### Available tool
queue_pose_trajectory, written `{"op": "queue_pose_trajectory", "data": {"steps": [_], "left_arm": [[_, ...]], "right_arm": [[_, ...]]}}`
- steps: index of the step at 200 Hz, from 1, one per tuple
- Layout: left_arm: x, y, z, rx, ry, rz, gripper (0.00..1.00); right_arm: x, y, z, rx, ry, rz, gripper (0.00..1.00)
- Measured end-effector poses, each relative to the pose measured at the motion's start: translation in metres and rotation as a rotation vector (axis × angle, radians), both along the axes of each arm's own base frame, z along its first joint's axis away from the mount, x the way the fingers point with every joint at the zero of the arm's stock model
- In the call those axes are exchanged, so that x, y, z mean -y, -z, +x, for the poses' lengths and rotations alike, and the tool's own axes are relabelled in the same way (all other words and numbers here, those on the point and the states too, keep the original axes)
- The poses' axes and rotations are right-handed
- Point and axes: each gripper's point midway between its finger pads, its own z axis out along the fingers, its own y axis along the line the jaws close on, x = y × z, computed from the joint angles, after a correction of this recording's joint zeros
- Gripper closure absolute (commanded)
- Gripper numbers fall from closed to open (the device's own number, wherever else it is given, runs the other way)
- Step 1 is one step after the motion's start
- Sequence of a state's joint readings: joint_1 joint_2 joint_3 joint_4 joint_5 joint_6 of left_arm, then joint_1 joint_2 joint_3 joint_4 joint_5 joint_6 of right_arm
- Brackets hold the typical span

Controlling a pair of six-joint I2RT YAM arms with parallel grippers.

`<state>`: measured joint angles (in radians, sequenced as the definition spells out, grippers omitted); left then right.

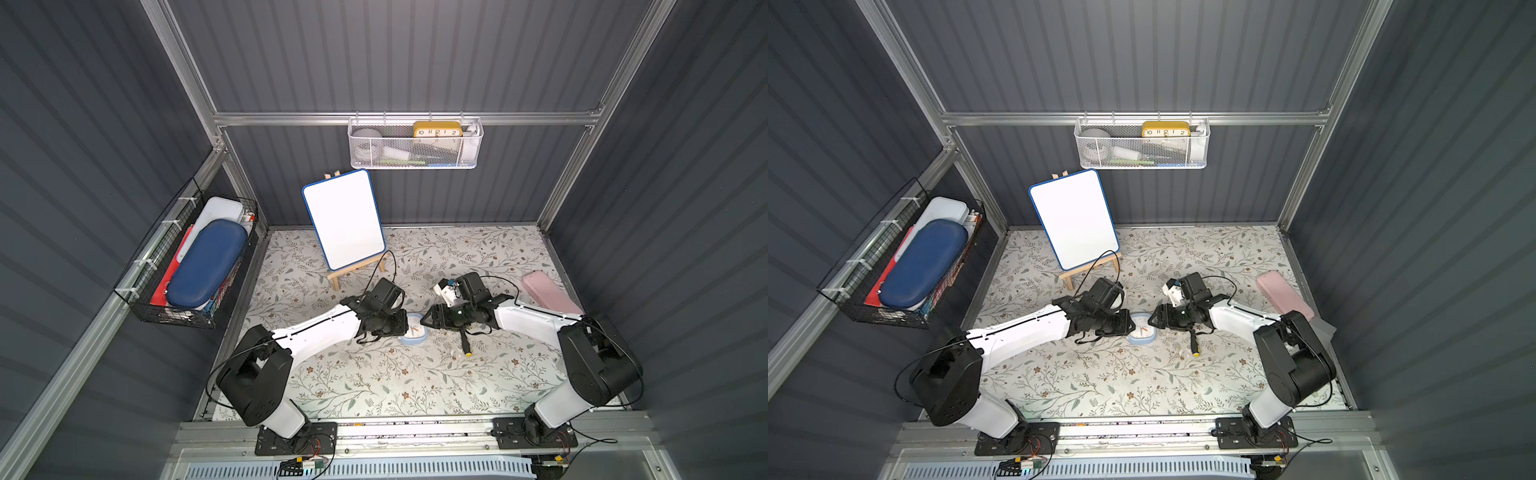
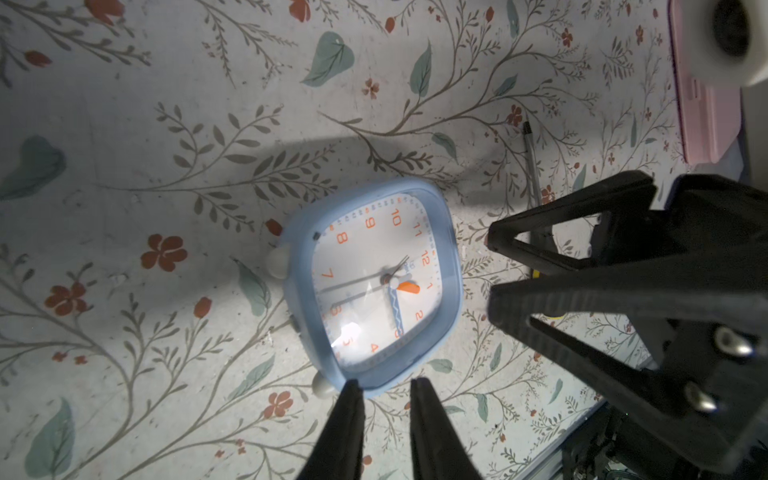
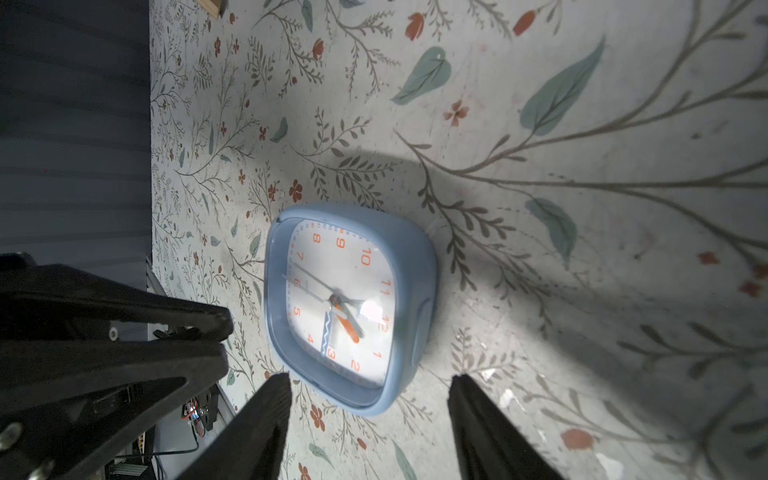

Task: Remove the battery from the alarm
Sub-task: Adjust the alarm at the center of the board.

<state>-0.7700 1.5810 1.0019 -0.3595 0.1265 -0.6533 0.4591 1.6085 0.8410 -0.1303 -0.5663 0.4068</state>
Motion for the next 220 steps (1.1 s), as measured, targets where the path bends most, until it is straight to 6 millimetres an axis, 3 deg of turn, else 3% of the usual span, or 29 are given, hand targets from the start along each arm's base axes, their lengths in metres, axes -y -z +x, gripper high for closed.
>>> {"op": "queue_pose_trajectory", "data": {"steps": [53, 220], "left_arm": [[-0.004, 0.016, 0.003, -0.008, -0.015, 0.046, 0.78], [-0.009, 0.035, 0.004, -0.008, -0.024, 0.074, 0.81]], "right_arm": [[0.001, 0.016, -0.002, -0.036, -0.002, -0.022, 0.38], [0.001, 0.02, -0.002, -0.027, -0.021, -0.03, 0.33]]}}
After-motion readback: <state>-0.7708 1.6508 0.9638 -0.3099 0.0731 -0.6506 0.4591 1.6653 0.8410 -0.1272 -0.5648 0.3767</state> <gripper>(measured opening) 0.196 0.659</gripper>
